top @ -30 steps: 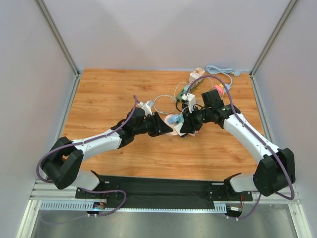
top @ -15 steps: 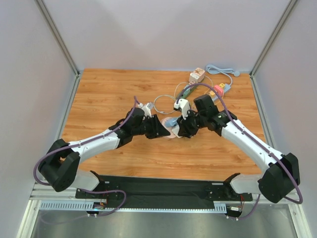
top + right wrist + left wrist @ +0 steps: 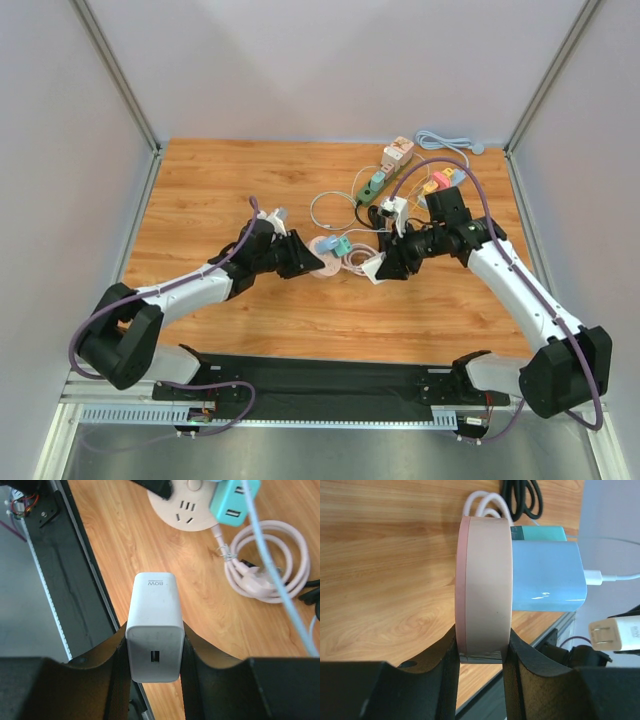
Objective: Pull the plug off the socket
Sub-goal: Place the plug at the center of the board.
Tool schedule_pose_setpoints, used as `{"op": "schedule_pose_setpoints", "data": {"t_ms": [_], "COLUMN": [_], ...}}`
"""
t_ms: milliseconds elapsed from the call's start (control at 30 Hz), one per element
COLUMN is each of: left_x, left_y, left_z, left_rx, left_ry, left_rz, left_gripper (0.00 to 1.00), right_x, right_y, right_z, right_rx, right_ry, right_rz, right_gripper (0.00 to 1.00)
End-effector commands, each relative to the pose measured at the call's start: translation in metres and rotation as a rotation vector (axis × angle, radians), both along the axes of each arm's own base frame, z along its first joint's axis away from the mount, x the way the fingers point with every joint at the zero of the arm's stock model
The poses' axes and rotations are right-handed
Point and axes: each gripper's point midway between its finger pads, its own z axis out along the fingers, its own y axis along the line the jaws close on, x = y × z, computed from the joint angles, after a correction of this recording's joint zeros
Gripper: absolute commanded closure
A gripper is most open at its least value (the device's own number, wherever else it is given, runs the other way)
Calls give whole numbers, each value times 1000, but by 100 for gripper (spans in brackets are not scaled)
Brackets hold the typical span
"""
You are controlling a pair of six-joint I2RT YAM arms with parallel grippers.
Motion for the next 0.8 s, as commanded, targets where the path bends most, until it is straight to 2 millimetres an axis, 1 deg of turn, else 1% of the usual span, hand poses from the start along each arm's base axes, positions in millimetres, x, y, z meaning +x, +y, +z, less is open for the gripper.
{"op": "schedule_pose_setpoints", "data": {"t_ms": [0, 33, 67, 100, 133, 200, 233, 333, 367, 400, 467, 533, 567, 600, 667, 700, 733, 767], "left_x": [9, 7, 0, 1, -5, -12, -19, -31, -33, -37, -38, -38, -37, -37, -35, -34, -34, -32], "left_y": [-17, -18, -18, -18, -19, -16, -16, -12, -11, -8, -6, -4, -5, -5, -9, -10, -12, -14], "left_z": [37, 37, 33, 36, 36, 27, 24, 4, 0, -11, -18, -28, -29, -36, -38, -45, -46, -46], "left_rx": [-140, -151, -162, -182, -198, -199, -205, -165, -155, -126, -103, -77, -73, -62, -66, -64, -67, -69], "left_ry": [-121, -121, -105, -125, -123, -110, -97, -66, -60, -48, -37, -22, -20, 2, 10, 27, 32, 33], "left_rz": [-64, -77, -105, -114, -144, -171, -208, -262, -267, -278, -281, -286, -289, -291, -309, -312, -319, -324], "left_gripper": [100, 100, 100, 100, 100, 100, 100, 100, 100, 100, 100, 100, 100, 99, 95, 94, 92, 89], "right_x": [-17, -15, -17, -16, -13, -13, -10, -9, -9, -9, -6, -3, 0, 2, 6, 7, 8, 10], "right_y": [3, 0, -3, -6, -11, -18, -22, -29, -29, -29, -29, -27, -26, -25, -22, -20, -19, -16], "right_z": [28, 33, 35, 37, 42, 48, 53, 63, 71, 74, 84, 90, 92, 94, 94, 94, 93, 92], "right_rx": [66, 67, 65, 63, 64, 54, 50, 35, 37, 37, 46, 58, 65, 72, 91, 98, 109, 125], "right_ry": [-57, -72, -77, -84, -99, -125, -146, -187, -209, -215, -234, -238, -244, -246, -229, -221, -198, -188], "right_rz": [100, 96, 101, 95, 80, 66, 54, 38, 38, 39, 32, 16, 9, 5, -5, -7, -17, -10], "right_gripper": [100, 100, 100, 100, 100, 100, 100, 100, 100, 100, 100, 100, 100, 100, 100, 100, 100, 100]}}
